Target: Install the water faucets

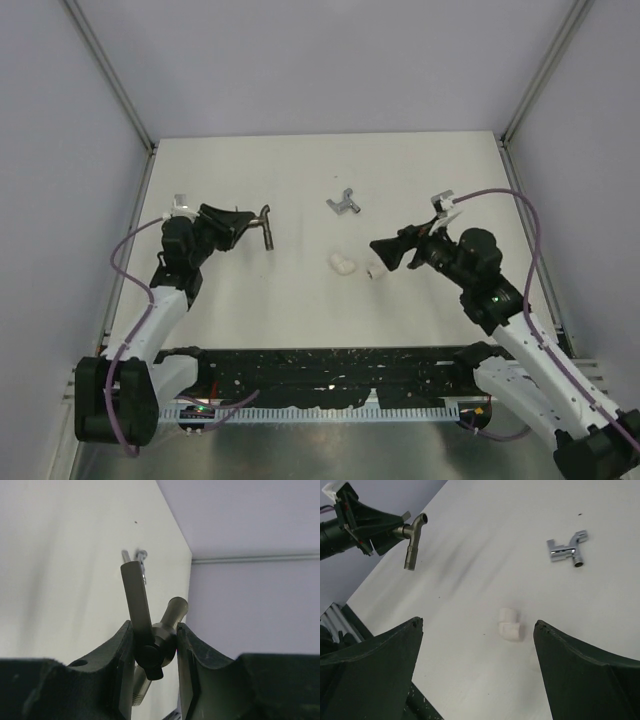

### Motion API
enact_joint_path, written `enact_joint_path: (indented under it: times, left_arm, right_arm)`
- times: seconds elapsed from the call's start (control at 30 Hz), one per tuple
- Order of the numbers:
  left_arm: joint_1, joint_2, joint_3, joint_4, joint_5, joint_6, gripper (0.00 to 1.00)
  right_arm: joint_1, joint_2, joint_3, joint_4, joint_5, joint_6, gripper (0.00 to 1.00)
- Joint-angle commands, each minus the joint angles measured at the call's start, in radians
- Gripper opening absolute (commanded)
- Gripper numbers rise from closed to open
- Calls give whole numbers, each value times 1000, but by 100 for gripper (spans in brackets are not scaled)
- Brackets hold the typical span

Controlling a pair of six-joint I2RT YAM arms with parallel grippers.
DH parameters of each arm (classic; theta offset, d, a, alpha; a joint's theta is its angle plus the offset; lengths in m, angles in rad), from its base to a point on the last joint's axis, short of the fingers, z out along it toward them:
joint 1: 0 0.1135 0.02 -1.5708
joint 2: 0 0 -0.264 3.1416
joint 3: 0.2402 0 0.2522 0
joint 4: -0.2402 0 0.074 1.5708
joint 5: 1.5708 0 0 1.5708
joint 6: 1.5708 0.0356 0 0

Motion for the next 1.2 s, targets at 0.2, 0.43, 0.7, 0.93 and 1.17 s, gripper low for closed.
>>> enact_joint_path:
  times: [0.2,0.43,0.7,0.93,1.17]
  left_arm:
    - [-246,-327,-3,-86,-145,-25,0]
    - [-319,-394,-19,-87,-194,-67,0]
    - [-372,-437,-28,-67,-219,-87,0]
    - [-382,-480,-32,-67,-226,-87,0]
    - [-381,-473,-25,-22,-162,-17,25]
  right_arm:
    - [439,418,4,547,207,184,95]
    - [568,556,70,733,169,150,96]
    - [591,688,173,763,104,161,100]
    - [592,723,193,765,88,188,78]
    - [592,687,184,740,87,190,16]
